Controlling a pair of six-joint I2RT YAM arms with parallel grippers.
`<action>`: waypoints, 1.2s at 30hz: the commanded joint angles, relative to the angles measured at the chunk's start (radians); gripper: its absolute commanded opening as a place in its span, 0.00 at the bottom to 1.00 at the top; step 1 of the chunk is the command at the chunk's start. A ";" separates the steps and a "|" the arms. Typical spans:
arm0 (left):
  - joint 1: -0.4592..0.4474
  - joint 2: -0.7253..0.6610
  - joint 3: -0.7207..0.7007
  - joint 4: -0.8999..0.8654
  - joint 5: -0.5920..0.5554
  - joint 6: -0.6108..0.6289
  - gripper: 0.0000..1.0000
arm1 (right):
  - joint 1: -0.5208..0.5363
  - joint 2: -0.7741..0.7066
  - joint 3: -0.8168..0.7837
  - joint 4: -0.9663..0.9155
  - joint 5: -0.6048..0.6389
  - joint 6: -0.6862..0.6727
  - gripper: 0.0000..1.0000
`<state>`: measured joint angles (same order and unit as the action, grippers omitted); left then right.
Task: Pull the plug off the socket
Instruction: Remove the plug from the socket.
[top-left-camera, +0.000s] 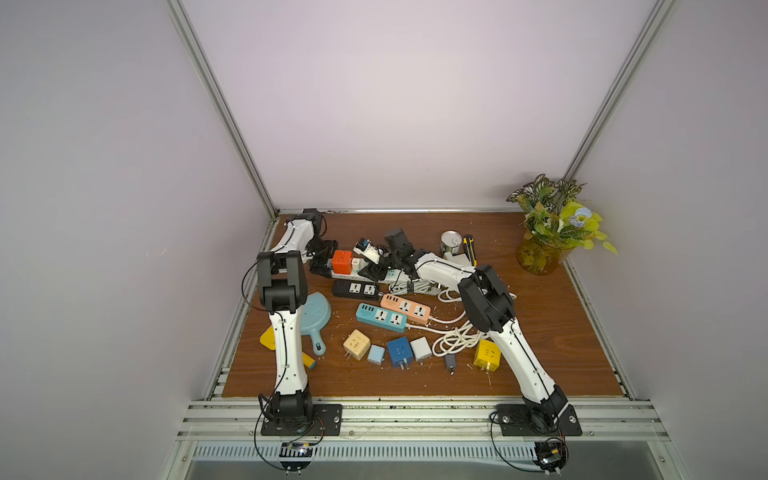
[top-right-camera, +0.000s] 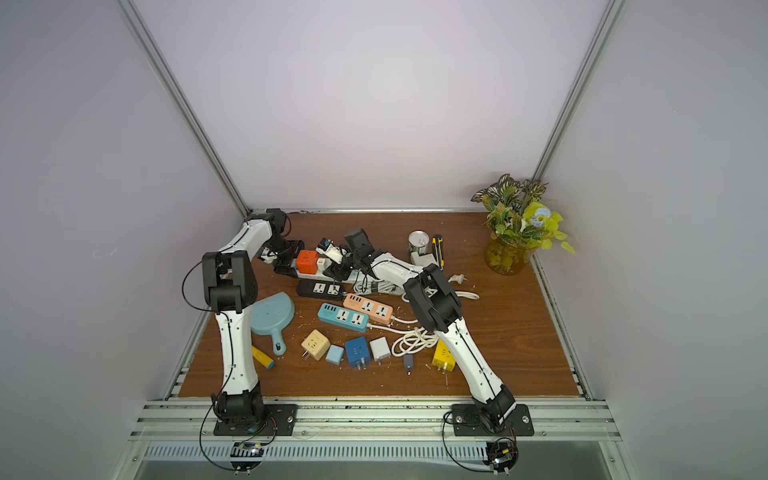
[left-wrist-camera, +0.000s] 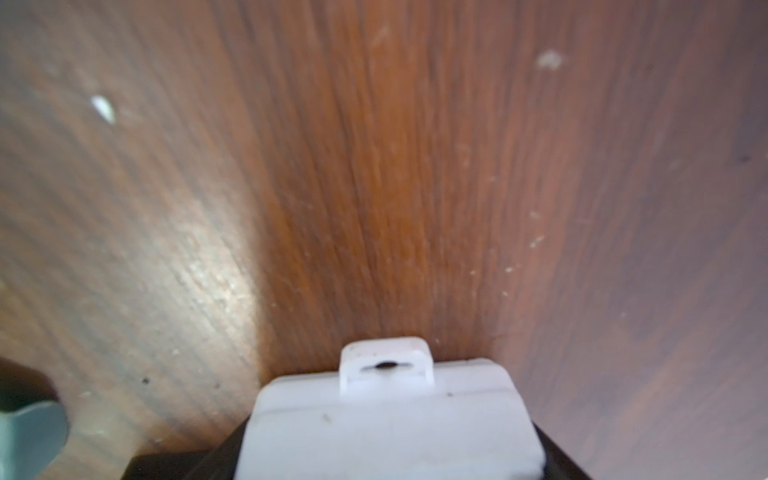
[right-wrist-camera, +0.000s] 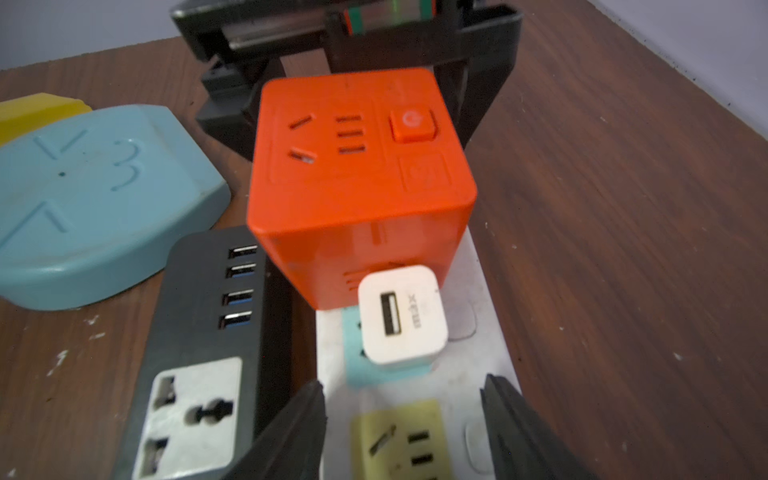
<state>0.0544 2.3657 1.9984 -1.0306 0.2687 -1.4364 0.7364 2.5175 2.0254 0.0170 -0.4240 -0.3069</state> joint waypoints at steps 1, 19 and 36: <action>-0.016 0.067 -0.010 -0.037 -0.124 0.019 0.19 | 0.007 0.010 0.091 0.041 -0.028 -0.012 0.65; -0.016 0.075 0.005 -0.037 -0.120 0.019 0.18 | 0.011 0.080 0.245 -0.121 0.013 -0.007 0.47; -0.021 0.085 0.023 -0.037 -0.104 0.019 0.18 | 0.009 0.110 0.301 -0.226 0.070 -0.002 0.34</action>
<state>0.0528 2.3844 2.0319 -1.0443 0.2687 -1.4281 0.7498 2.6091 2.2829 -0.1673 -0.3981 -0.3176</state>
